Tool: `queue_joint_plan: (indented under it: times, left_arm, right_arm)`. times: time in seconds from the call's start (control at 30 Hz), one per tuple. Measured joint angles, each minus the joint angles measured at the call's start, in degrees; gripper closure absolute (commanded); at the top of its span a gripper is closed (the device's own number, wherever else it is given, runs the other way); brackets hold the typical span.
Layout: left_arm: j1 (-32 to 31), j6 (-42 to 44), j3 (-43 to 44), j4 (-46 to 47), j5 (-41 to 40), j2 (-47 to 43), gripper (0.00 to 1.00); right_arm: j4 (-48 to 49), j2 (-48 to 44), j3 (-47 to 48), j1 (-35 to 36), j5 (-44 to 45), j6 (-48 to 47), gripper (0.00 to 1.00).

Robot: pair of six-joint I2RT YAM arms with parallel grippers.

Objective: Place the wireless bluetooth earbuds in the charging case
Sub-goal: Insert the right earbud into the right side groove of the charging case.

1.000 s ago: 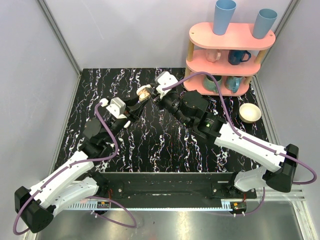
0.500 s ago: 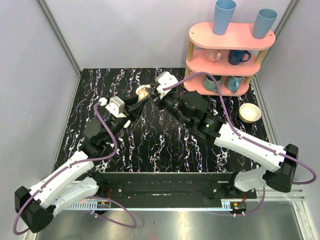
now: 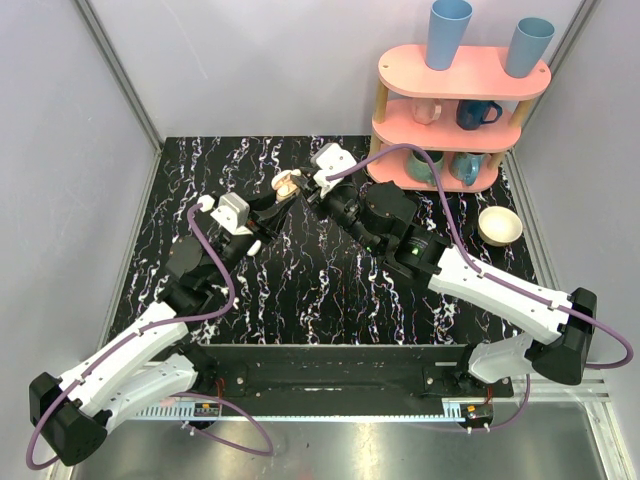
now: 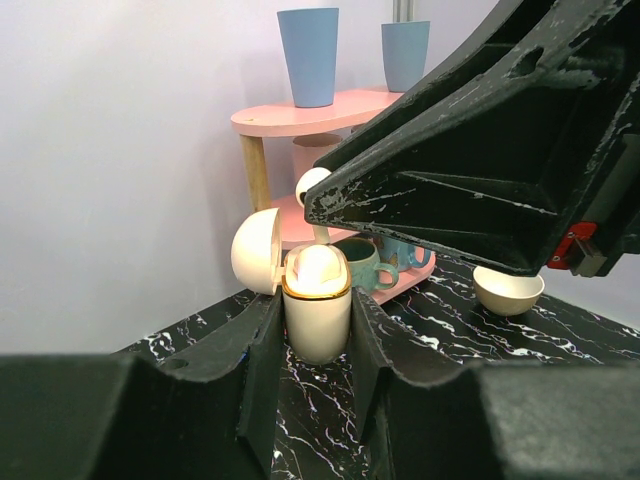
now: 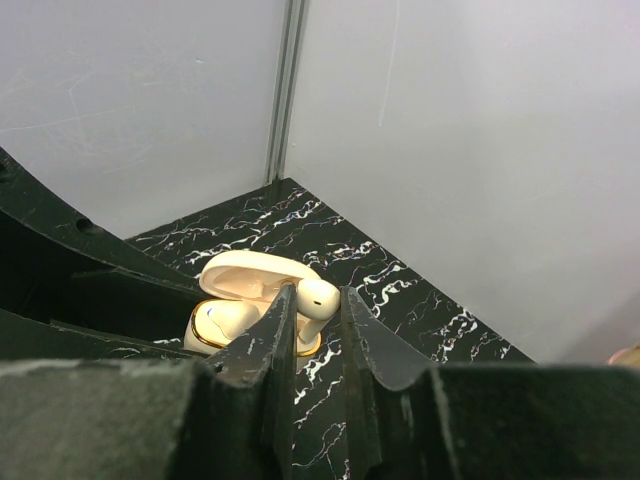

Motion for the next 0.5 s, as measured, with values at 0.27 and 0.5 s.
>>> queue_joint_plan:
  times: [0.27, 0.5]
  left_arm:
    - [0.00, 0.00, 0.00, 0.22, 0.00, 0.00, 1.00]
    - [0.00, 0.00, 0.00, 0.74, 0.00, 0.00, 1.00]
  right_arm:
    - [0.39, 0.00, 0.00, 0.02, 0.13, 0.02, 0.94]
    - [0.90, 0.02, 0.00, 0.02, 0.26, -0.09, 0.95]
